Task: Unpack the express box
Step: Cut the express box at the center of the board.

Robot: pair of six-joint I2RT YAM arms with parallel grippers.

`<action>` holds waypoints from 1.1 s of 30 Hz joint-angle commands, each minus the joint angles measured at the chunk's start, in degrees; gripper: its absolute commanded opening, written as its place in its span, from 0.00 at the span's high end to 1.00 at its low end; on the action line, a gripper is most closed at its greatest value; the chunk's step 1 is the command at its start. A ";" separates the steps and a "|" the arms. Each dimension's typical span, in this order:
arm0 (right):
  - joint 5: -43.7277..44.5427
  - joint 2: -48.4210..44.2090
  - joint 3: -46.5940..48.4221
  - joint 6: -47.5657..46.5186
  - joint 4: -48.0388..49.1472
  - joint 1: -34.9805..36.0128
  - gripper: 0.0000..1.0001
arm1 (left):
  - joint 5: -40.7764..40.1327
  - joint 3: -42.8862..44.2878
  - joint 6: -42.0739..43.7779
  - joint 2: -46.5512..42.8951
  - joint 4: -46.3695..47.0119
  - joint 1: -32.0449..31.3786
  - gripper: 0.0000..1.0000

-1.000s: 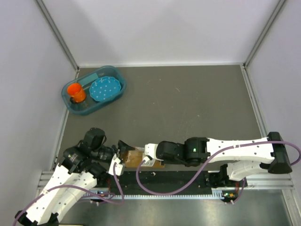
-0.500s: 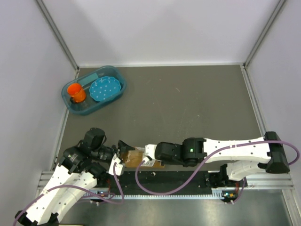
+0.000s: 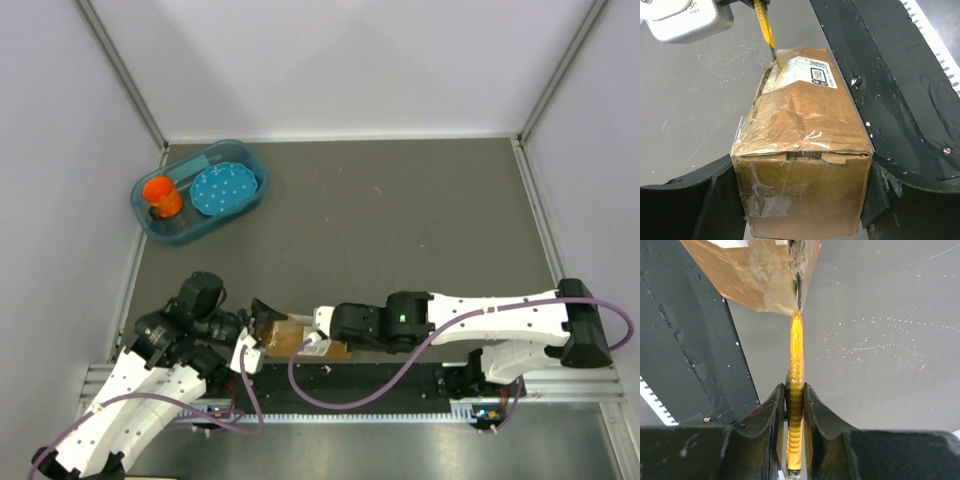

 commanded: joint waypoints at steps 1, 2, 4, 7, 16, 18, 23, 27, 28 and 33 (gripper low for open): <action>-1.43 -1.97 1.73 2.12 -3.46 -0.20 1.00 | 3.31 0.82 -1.42 -0.07 -2.91 -0.29 0.55; -1.60 -1.89 1.64 2.21 -3.46 -0.20 1.00 | 3.49 0.82 -1.42 -0.07 -2.91 -0.29 0.55; -1.69 -1.36 1.99 2.12 -3.37 -0.20 1.00 | 3.58 0.82 -1.42 -0.07 -2.74 -0.29 0.55; -1.69 -0.40 3.14 1.33 -2.68 -0.20 1.00 | 3.93 1.00 -1.42 0.02 -2.74 -0.29 0.55; -2.13 2.24 7.44 -0.78 1.54 -0.20 1.00 | 3.93 1.00 -1.07 0.20 -2.48 -0.29 0.55; -2.13 2.59 8.58 -1.22 2.60 -0.11 1.00 | 3.93 0.83 -0.81 0.46 -2.48 -0.29 0.55; -0.56 2.33 11.66 -1.40 5.58 0.94 1.00 | 3.93 0.91 -0.19 0.72 -2.30 -0.29 0.55; 1.38 2.24 12.10 -1.31 7.95 2.78 1.00 | 4.02 0.82 -0.02 0.72 -2.30 -0.38 0.52; 1.56 2.59 12.19 -1.05 8.49 3.22 1.00 | 4.02 0.91 -0.02 0.63 -2.30 -0.38 0.51; 3.31 3.39 12.63 -0.61 14.01 5.51 1.00 | 4.02 1.09 -0.02 0.72 -2.30 -0.38 0.49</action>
